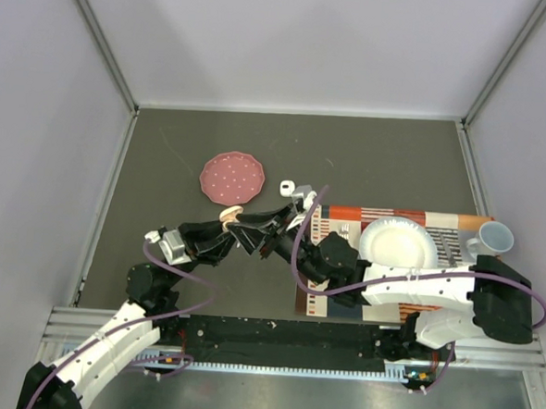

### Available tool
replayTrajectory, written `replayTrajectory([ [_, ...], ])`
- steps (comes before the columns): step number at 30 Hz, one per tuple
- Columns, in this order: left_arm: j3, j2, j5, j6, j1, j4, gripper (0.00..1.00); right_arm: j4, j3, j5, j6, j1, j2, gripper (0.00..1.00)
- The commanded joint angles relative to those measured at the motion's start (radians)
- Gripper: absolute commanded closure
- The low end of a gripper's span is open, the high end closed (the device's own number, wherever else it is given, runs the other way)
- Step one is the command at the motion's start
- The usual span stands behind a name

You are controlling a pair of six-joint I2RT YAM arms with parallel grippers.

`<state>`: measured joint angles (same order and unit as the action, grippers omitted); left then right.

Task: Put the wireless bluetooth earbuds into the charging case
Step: Insert the left earbud into the left side groove of the charging case, then close the charging case with the earbuds.

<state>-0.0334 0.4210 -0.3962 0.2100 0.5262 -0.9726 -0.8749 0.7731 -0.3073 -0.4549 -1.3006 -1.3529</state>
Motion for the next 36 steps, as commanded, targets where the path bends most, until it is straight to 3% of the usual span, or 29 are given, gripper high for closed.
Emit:
replayTrajectory([
  [1,0.047,-0.013,-0.006,-0.001,0.005,-0.06,1.0,-0.006,0.048,-0.006,0.027,-0.005,0.047,0.57],
  [10,0.043,-0.037,0.028,-0.02,0.003,0.047,1.0,0.007,0.054,0.007,0.05,-0.005,0.107,0.45],
  [16,-0.008,-0.016,0.025,-0.032,0.003,0.06,1.0,0.057,0.058,-0.041,0.077,-0.005,0.164,0.28],
  [21,-0.039,-0.045,0.039,-0.029,0.003,0.114,1.0,0.399,0.184,-0.186,0.11,-0.003,0.228,0.04],
  [26,-0.059,-0.047,0.094,-0.014,0.004,0.085,1.0,0.586,0.271,-0.246,0.091,0.056,0.264,0.01],
  [32,-0.135,-0.005,0.114,-0.027,0.003,0.092,1.0,0.732,0.333,-0.162,-0.04,0.191,0.301,0.01],
  [36,-0.186,0.062,0.086,-0.044,0.003,0.008,1.0,0.872,0.417,-0.113,-0.062,0.28,0.291,0.01],
])
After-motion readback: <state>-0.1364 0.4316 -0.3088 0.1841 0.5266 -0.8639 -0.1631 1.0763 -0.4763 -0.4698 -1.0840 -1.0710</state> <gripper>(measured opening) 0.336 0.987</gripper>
